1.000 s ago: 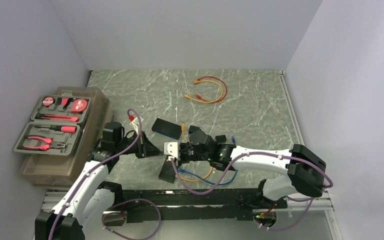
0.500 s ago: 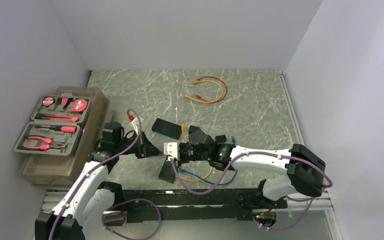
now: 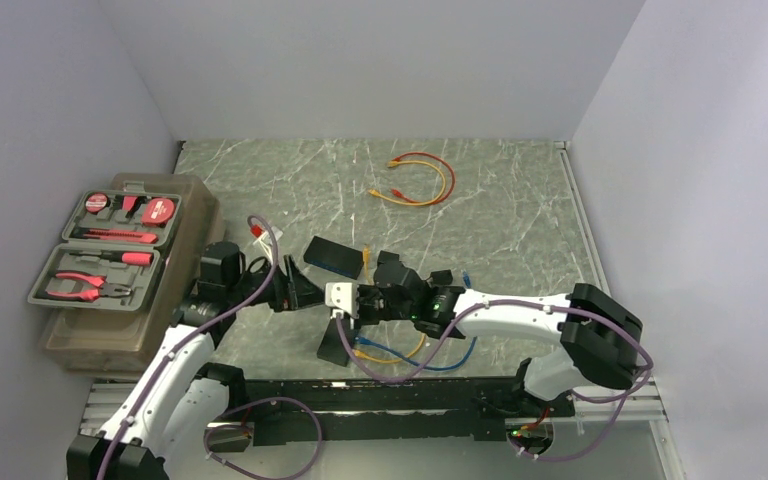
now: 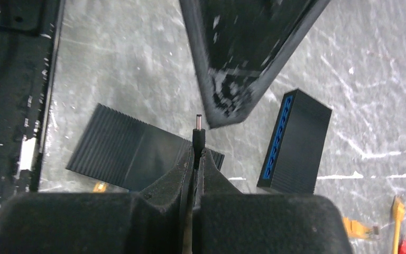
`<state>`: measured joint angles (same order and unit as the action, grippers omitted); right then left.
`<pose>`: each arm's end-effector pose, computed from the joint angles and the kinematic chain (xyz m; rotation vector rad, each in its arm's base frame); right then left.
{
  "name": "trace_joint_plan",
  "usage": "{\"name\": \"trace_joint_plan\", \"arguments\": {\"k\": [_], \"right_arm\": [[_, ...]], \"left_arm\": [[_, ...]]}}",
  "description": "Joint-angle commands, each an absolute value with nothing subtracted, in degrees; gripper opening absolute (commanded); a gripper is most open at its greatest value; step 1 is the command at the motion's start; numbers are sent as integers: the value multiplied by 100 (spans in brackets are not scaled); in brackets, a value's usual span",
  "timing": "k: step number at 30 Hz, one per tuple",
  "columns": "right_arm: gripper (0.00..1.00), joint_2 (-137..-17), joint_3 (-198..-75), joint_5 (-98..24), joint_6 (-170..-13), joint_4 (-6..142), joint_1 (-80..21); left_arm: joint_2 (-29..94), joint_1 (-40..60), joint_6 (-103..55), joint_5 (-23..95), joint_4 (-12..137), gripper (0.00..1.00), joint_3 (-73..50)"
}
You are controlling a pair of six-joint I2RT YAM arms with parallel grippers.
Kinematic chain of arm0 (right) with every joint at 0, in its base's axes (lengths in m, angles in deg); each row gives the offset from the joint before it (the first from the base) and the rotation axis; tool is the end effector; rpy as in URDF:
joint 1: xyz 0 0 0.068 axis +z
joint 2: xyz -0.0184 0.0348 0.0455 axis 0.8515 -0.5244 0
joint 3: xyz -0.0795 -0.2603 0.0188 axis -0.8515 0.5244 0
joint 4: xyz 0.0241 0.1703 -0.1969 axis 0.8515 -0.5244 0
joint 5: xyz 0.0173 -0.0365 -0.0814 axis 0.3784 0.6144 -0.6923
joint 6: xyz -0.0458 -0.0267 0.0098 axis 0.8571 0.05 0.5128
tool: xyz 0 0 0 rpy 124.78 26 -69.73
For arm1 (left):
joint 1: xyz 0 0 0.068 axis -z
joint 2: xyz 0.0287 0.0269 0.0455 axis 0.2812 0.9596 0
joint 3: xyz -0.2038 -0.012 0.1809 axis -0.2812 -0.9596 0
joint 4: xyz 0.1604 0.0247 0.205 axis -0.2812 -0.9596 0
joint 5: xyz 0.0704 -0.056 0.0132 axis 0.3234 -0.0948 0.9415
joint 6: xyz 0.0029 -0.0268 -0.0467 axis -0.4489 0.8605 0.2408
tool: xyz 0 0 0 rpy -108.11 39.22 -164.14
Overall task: Insert the plug into the switch port
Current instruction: Pick up the power from the center of the board, then insert the power into the switch port.
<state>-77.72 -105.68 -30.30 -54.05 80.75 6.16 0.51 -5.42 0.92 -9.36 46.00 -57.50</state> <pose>0.1262 0.2855 0.2288 -1.6178 1.2610 0.6287 0.1536 -0.0589 0.2301 0.1212 2.2118 -1.4655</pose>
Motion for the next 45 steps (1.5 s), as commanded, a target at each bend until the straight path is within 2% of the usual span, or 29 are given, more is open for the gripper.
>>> {"name": "trace_joint_plan", "arguments": {"k": [1, 3, 5, 17, 24, 31, 38, 45], "right_arm": [[0, -7903, -10685, -3323, -5620, 8229, 393], [0, -7972, -10775, -3463, -5663, 8201, 301], [0, -8094, -10976, -3643, -5695, 8099, 192], [0, -9194, -12053, -4047, -6028, 7210, -333], [0, -9473, -11958, -4025, -6491, 7244, -504], [0, -9509, -11729, -4177, -6767, 7217, -699], [0, -9529, -11527, -4326, -6956, 7356, -881], [0, -9546, -11407, -4580, -7073, 7377, -952]], "left_arm": [[-89, -544, 33, -37, 4601, 88, -5315], [-67, -544, 46, 218, 4678, 96, -5295], [-5, -544, 179, 344, 4898, 99, -5340], [776, -544, 375, 1718, 5318, 99, -5404], [1226, -544, 229, 2518, 5492, 99, -5275], [1783, -539, 135, 3273, 5827, 95, -5203], [2693, -544, -17, 3501, 6327, 90, -4913], [3544, -544, -290, 3393, 6769, 76, -4563]]}}
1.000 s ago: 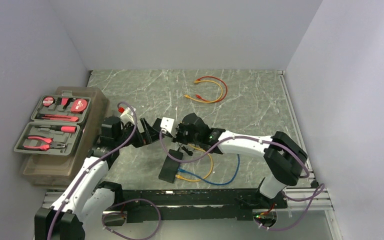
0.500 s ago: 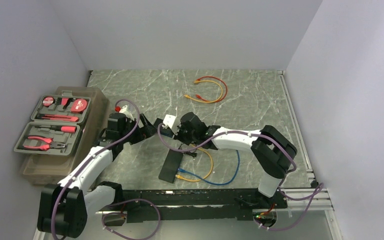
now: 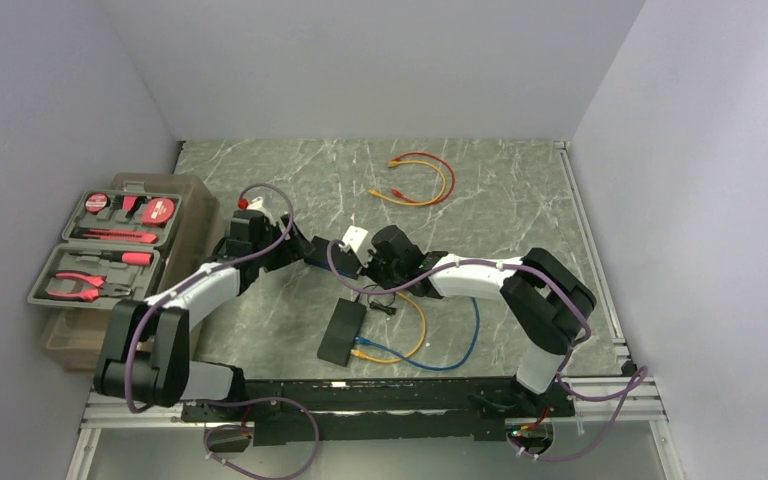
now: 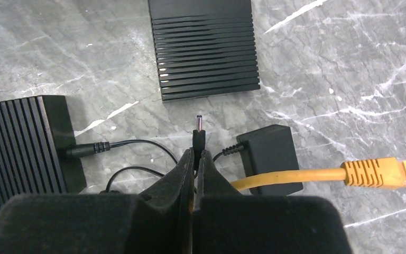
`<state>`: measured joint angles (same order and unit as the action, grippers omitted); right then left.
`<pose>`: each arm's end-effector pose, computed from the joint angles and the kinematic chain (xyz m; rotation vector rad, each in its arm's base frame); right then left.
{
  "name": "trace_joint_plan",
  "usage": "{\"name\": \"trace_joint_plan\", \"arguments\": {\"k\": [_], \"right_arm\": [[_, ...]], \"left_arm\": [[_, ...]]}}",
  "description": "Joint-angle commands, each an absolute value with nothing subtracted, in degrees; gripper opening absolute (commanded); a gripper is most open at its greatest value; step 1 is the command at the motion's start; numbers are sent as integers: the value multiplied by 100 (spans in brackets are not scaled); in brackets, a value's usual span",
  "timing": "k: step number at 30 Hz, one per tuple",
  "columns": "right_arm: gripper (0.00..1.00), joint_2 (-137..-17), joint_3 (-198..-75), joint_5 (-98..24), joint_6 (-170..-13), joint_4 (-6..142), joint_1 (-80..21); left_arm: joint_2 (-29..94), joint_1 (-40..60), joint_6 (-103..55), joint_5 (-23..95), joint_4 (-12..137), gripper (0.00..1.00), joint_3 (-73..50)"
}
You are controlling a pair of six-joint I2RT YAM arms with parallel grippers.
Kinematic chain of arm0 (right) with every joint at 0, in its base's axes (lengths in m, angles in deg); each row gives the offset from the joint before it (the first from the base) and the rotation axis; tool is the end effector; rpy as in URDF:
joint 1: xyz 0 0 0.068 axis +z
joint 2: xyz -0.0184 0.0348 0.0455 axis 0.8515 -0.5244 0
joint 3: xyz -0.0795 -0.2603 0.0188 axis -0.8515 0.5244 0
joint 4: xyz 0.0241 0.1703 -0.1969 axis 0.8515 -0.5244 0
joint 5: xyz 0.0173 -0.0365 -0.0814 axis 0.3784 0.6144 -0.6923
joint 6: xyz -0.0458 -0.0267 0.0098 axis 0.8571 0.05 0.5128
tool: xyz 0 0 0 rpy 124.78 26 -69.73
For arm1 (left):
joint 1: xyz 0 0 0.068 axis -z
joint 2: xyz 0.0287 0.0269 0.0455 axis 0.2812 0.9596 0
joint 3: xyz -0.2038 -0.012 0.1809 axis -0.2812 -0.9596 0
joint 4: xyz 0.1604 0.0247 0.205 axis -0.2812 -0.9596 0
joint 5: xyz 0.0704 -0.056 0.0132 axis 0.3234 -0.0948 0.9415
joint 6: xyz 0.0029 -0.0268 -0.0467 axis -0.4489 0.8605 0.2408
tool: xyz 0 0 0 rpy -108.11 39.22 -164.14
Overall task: Insert the plug into the switch port
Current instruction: Insert the power into the switch port.
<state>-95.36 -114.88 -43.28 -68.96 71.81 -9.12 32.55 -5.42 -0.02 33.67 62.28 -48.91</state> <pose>0.2333 0.2721 0.1670 -1.2608 1.9649 0.3265 0.2586 -0.0567 0.1861 -0.3864 2.2829 -0.6337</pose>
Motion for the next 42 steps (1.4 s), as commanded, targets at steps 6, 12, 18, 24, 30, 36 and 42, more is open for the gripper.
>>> {"name": "trace_joint_plan", "arguments": {"k": [6, 12, 18, 24, 30, 36, 42], "right_arm": [[0, -9528, -11285, -4505, -7168, 7491, -1002], [0, -9578, -11292, -4501, -7187, 7596, -1038], [0, -9646, -11321, -4227, -7215, 7735, -1063], [0, -9772, -11388, -4149, -7214, 7788, -1062], [0, -9806, -11414, -4116, -7181, 7847, -1068], [0, -9852, -11425, -4087, -7148, 7915, -1074], [0, -9870, -11451, -4069, -7131, 7973, -1071]], "left_arm": [[4186, -548, -674, 3195, 7010, 66, -4317], [4604, -611, -894, 2988, 7150, 59, -4176], [4791, -780, -1018, 2562, 7351, 54, -4229], [4926, -868, -1079, 2218, 7507, 51, -4314], [4938, -895, -1116, 1962, 7706, 50, -4381], [5011, -896, -1153, 1775, 7738, 49, -4368], [5128, -899, -1186, 1698, 7668, 48, -4306]]}}
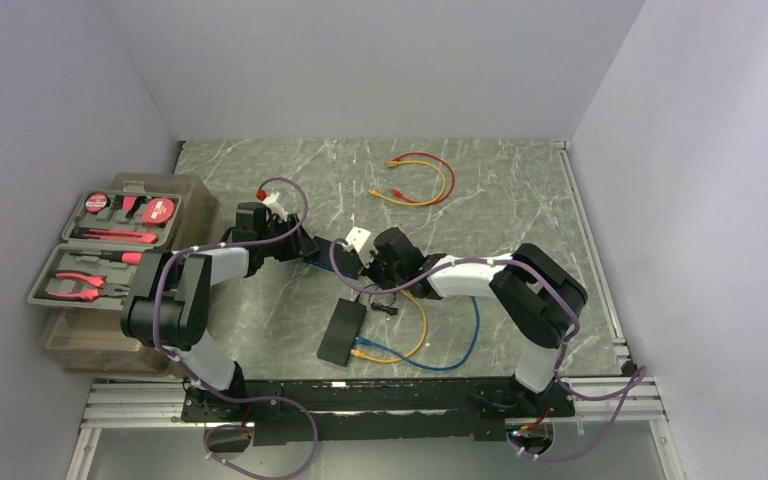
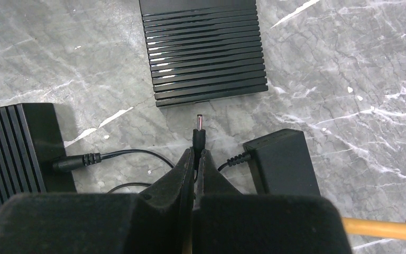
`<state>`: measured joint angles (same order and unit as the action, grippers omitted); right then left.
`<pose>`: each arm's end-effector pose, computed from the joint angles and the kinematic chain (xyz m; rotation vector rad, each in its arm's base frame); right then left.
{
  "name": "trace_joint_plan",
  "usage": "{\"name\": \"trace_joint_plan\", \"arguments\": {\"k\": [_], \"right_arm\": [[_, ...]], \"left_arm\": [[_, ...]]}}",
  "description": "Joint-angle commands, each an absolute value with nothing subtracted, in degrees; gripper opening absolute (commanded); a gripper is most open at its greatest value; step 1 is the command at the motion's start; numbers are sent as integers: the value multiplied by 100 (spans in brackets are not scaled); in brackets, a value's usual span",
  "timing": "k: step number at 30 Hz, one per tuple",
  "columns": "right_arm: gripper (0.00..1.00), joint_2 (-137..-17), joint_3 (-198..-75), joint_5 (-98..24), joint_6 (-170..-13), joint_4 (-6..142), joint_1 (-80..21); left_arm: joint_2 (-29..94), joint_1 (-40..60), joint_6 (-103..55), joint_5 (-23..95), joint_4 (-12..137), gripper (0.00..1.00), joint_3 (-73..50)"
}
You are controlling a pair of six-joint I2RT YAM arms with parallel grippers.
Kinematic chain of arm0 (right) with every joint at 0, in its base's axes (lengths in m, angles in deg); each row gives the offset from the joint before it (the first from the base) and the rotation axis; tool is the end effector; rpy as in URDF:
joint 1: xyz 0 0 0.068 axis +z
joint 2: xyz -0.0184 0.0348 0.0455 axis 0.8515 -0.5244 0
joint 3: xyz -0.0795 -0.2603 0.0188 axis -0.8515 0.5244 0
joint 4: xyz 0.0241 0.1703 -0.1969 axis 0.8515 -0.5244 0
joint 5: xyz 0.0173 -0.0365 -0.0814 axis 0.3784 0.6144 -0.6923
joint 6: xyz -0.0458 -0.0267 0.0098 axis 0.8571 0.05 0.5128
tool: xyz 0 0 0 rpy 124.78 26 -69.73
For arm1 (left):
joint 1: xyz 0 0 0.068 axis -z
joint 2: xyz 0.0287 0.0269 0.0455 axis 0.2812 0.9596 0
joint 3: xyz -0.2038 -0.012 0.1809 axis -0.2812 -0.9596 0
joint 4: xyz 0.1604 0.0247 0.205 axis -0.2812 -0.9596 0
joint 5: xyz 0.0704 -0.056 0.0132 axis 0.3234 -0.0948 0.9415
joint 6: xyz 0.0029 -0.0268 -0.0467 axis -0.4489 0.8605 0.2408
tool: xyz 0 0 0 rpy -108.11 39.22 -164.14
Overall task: Insert the plug into the switch port
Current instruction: Insert the power into the switch port.
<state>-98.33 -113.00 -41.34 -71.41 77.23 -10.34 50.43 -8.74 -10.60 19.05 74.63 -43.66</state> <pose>0.2395 0.2695 0.1476 -1.2106 1.9918 0.3782 0.3086 -0.0566 0.1486 -0.0981 2.2965 -0.7957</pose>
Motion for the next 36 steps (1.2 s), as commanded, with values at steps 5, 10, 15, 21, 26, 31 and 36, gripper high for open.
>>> {"name": "trace_joint_plan", "arguments": {"k": [5, 10, 15, 21, 26, 31, 36], "right_arm": [[0, -9841, -11437, -4042, -7113, 8027, -1076], [0, -9843, -11436, -4049, -7117, 8064, -1074], [0, -9848, -11430, -4051, -7117, 8115, -1068], [0, -9861, -11423, -4042, -7117, 8154, -1074], [0, -9900, -11433, -4028, -7109, 8157, -1074], [0, -9886, -11383, -3979, -7003, 8266, -1071], [0, -9880, -11364, -3971, -6927, 8353, -1065]], "left_arm": [[5222, -903, -1177, 1638, 7654, 46, -4261], [5256, -900, -1181, 1608, 7636, 45, -4237], [5262, -903, -1182, 1596, 7636, 44, -4237], [5280, -901, -1173, 1582, 7636, 43, -4232], [5281, -903, -1173, 1576, 7628, 43, -4232], [5305, -899, -1182, 1551, 7624, 43, -4215], [5332, -897, -1182, 1517, 7630, 42, -4194]]}}
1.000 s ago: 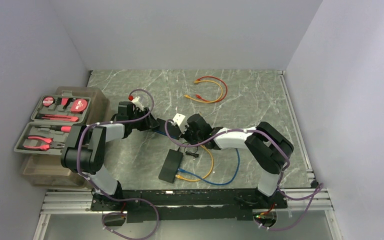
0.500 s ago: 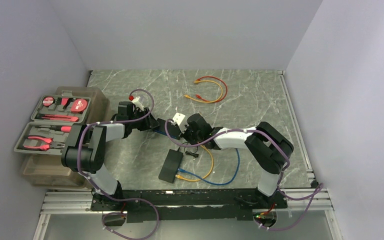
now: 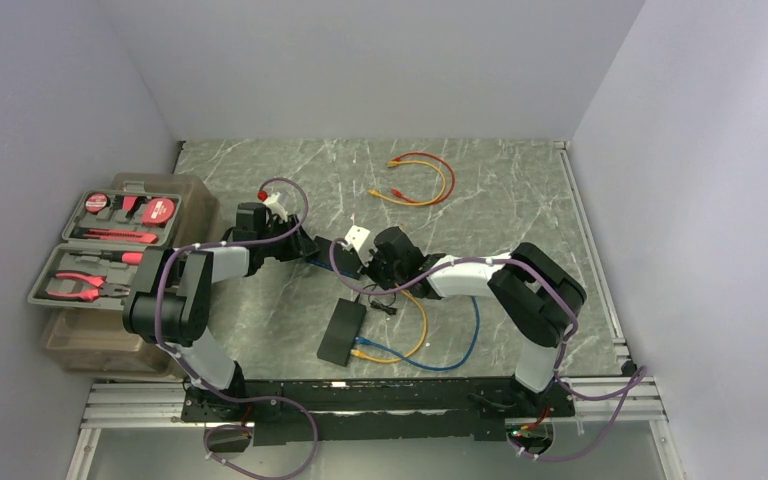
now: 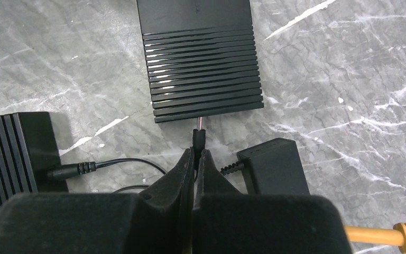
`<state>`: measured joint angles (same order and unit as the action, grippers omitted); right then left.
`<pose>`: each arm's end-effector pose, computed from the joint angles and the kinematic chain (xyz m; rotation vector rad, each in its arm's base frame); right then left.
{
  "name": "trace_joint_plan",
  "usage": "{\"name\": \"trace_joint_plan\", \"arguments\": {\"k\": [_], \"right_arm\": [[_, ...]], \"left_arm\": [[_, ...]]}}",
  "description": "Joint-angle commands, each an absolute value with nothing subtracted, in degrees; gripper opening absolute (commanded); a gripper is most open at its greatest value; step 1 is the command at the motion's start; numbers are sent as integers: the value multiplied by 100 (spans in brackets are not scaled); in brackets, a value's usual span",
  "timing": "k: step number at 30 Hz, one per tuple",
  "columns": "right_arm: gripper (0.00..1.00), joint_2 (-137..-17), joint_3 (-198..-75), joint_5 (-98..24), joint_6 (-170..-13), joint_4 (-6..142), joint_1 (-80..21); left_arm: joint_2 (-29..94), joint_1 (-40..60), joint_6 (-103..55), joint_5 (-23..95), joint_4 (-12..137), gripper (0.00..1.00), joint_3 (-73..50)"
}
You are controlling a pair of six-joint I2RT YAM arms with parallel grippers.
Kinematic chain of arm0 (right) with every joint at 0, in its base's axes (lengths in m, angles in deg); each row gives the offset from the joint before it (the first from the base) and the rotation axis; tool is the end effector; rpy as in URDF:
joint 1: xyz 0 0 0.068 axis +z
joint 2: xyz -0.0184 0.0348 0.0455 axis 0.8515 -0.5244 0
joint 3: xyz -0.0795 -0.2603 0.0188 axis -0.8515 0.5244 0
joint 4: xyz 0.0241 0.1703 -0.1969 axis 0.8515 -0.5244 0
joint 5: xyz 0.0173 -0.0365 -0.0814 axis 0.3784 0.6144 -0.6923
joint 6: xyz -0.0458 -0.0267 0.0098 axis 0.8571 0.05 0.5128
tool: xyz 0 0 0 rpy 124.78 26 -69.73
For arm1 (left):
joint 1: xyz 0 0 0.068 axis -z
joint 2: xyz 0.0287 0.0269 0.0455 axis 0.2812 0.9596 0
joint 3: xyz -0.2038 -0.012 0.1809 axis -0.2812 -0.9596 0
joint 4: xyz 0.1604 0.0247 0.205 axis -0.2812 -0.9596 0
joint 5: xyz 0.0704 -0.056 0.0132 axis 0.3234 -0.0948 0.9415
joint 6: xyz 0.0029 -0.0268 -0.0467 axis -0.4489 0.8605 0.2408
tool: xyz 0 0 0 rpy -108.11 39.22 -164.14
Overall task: Insert the plug into the switch port
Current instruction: Insert the power into the switch port.
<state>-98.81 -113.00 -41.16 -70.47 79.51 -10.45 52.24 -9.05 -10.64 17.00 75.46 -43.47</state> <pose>0.2421 0.2714 0.1480 -1.2104 1.9538 0.3803 0.3110 -0.0563 0.1418 -0.0883 2.3088 -0.8328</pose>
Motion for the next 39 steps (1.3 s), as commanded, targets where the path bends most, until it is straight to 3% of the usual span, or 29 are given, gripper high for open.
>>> {"name": "trace_joint_plan", "arguments": {"k": [1, 19, 39], "right_arm": [[0, -9869, -11352, -3966, -6920, 8374, -1058], [0, -9694, -11119, -4145, -6679, 8972, -965], [0, -10059, -12080, -4120, -6273, 8327, -931]], "left_arm": [[5337, -901, -1182, 1514, 7628, 42, -4188], [5454, -895, -1200, 1386, 7628, 40, -4131], [5641, -839, -1145, 1210, 7666, 35, -4088]]}}
